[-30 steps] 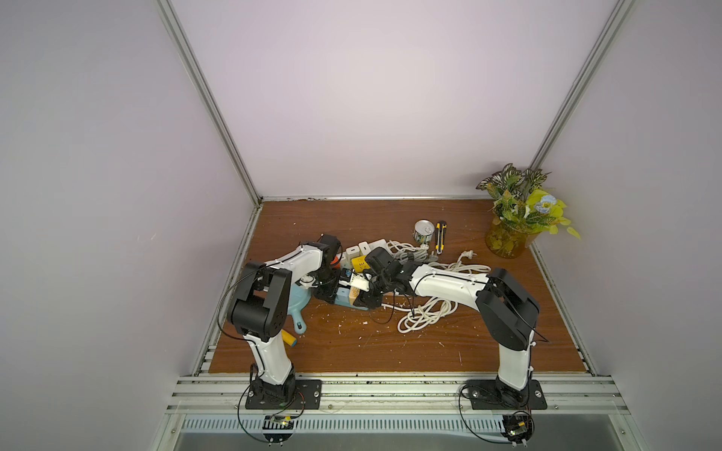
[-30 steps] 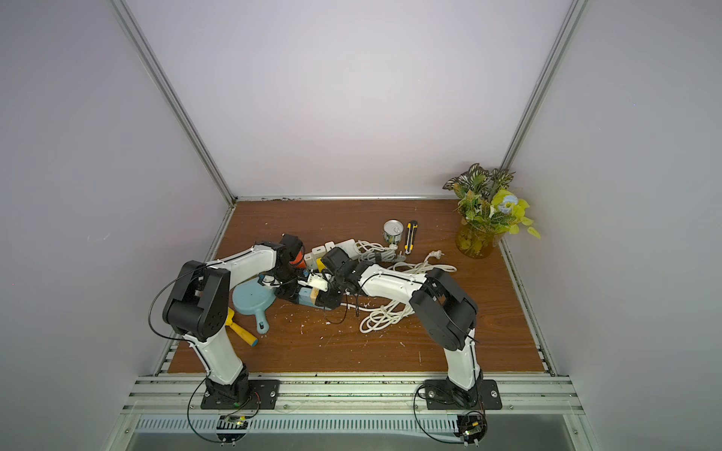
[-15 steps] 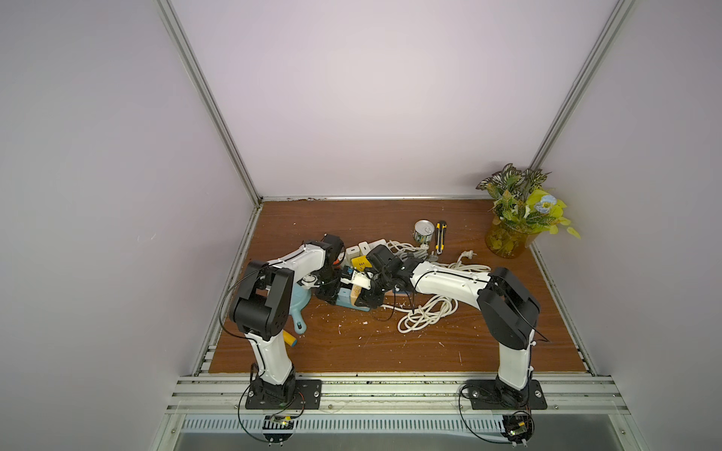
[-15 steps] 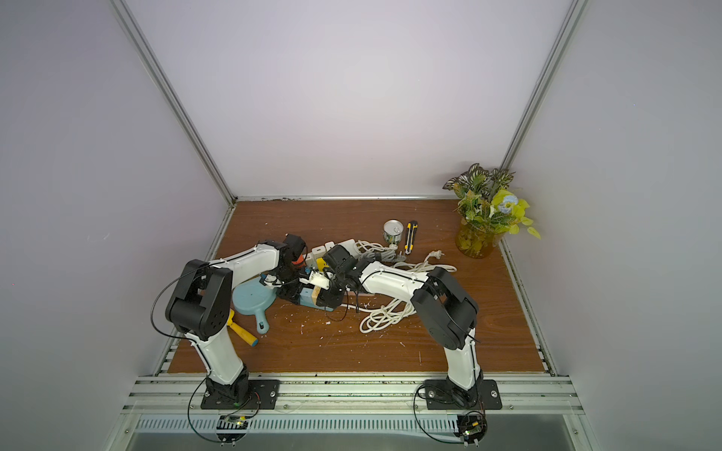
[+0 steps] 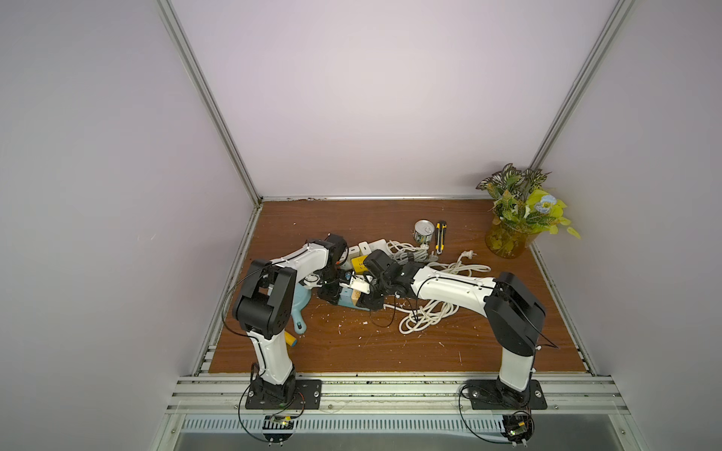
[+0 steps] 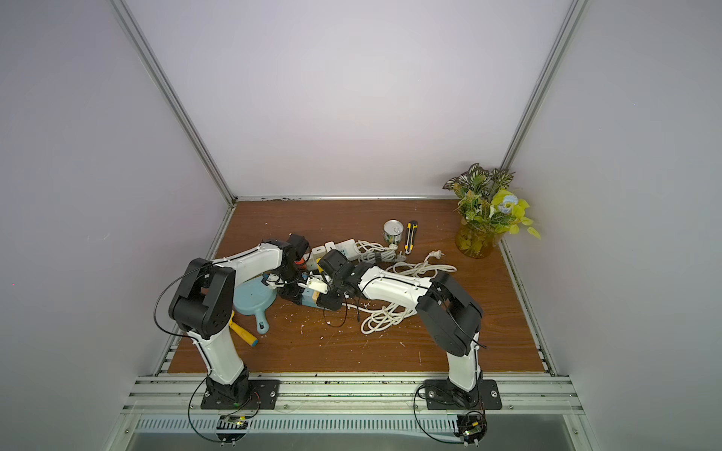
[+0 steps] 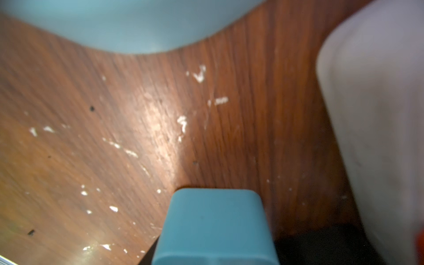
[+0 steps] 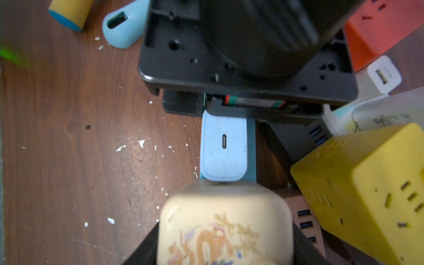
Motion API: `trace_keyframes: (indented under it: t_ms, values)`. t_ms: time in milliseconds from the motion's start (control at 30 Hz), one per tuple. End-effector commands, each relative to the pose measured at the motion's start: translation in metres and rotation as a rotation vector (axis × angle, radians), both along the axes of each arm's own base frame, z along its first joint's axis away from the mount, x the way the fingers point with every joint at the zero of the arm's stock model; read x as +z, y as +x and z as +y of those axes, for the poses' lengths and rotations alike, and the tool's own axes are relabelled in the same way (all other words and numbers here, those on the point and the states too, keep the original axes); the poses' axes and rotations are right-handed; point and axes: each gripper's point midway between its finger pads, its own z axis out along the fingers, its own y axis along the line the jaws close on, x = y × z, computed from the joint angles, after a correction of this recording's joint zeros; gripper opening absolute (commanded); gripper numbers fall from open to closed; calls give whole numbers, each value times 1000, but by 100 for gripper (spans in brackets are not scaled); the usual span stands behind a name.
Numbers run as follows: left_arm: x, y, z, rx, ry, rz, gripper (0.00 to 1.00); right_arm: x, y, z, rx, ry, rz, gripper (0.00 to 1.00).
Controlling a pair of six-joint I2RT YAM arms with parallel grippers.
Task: Pull the plug off the socket
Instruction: Move the socket to the center of the board, then remove the plug from the socket.
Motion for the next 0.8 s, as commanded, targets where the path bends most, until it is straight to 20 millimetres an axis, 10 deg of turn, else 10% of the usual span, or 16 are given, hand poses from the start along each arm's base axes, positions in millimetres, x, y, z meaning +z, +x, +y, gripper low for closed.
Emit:
trace_keyframes:
  t_ms: [0,300,767]
  values:
    - [-54,-41,51,-17,267,175,6,72,-5,-7,42,80,-103,7]
    - [-55,-40,50,-25,277,171,4,70,-34,1,88,178,242,8]
    - [-59,-40,49,-39,284,180,1,86,-4,-11,-18,111,-62,7]
